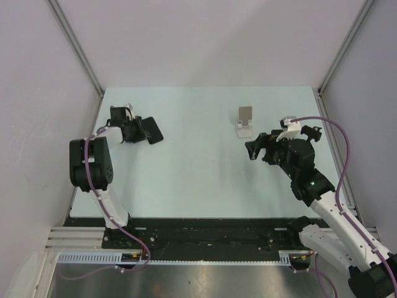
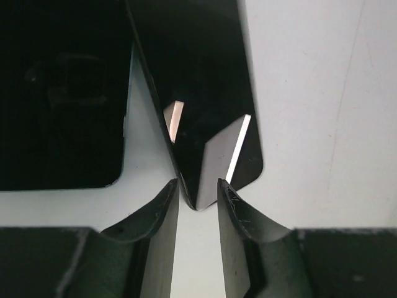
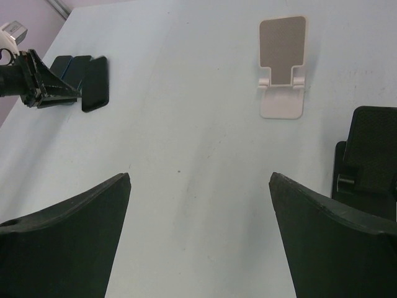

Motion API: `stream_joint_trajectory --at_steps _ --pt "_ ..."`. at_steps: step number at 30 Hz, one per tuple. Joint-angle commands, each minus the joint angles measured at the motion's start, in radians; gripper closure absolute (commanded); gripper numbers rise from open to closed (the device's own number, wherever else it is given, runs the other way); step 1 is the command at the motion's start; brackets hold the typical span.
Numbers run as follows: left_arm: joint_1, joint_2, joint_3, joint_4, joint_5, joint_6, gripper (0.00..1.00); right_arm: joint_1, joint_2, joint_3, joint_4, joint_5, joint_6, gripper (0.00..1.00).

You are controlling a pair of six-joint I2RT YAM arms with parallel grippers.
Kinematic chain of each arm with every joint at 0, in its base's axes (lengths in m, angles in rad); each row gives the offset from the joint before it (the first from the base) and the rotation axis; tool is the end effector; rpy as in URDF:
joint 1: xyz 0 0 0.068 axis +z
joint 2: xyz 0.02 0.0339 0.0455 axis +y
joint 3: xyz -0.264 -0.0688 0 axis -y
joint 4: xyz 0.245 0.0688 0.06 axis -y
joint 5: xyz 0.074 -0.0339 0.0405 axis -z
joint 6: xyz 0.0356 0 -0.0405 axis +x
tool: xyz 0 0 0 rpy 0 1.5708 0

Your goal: Remove the phone from the phone stand

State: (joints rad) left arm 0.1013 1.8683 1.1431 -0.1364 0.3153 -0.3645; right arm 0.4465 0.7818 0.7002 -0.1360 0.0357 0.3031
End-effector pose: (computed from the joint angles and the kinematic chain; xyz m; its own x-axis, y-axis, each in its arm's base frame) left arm 0.3899 0.0285 0.1665 -0.7427 -0.4162 -0.5245 -0.1713 0.8754 -0.4520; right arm 0.1708 0.0803 0.3157 -0.3053 0.1846 -0.9342 -0.3237 0.9025 0.2841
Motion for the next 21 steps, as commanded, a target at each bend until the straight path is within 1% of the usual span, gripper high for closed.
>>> stream_joint_trajectory --at_steps 1,5,6,8,9,11,12,14,15,16,17,18,21 --pt "0.012 -0.024 0.052 -0.026 -0.042 0.038 0.64 -0.005 -0.001 -0.005 0.039 -0.013 0.004 0.00" --pt "0.012 -0.027 0.070 -0.049 -0.068 0.052 0.59 -0.006 0.000 -0.005 0.042 -0.017 0.004 0.00" --pt "0.012 -0.031 0.072 -0.051 -0.070 0.050 0.54 -0.006 0.000 -0.005 0.042 -0.019 0.004 0.00" --pt "0.006 -0.043 0.067 -0.055 -0.071 0.047 0.49 -0.006 -0.001 -0.007 0.041 -0.017 0.005 0.00" --pt "0.002 -0.064 0.060 -0.054 -0.079 0.045 0.43 -0.008 -0.001 -0.007 0.039 -0.019 0.005 0.00" --pt "-0.023 -0.089 0.052 -0.055 -0.103 0.045 0.36 -0.008 0.000 -0.005 0.039 -0.016 0.005 0.00" --pt "-0.032 -0.110 0.044 -0.057 -0.122 0.044 0.29 -0.009 -0.001 -0.007 0.039 -0.014 0.005 0.00" --pt "-0.063 -0.127 0.041 -0.055 -0.174 0.039 0.23 -0.009 0.005 -0.007 0.042 -0.017 0.002 0.00" --pt "-0.072 -0.133 0.040 -0.055 -0.191 0.032 0.17 -0.011 0.005 -0.007 0.041 -0.017 0.002 0.00" --pt "-0.081 -0.133 0.040 -0.055 -0.224 0.029 0.15 -0.011 0.007 -0.007 0.044 -0.019 0.001 0.00" --pt "-0.093 -0.130 0.043 -0.058 -0.238 0.024 0.09 -0.012 0.007 -0.005 0.044 -0.020 0.001 0.00" --pt "-0.119 -0.123 0.049 -0.058 -0.257 0.015 0.01 -0.011 0.011 -0.007 0.045 -0.022 0.001 0.00" --pt "-0.153 -0.083 0.073 -0.071 -0.307 0.001 0.00 -0.014 0.016 -0.007 0.047 -0.023 0.002 0.00"
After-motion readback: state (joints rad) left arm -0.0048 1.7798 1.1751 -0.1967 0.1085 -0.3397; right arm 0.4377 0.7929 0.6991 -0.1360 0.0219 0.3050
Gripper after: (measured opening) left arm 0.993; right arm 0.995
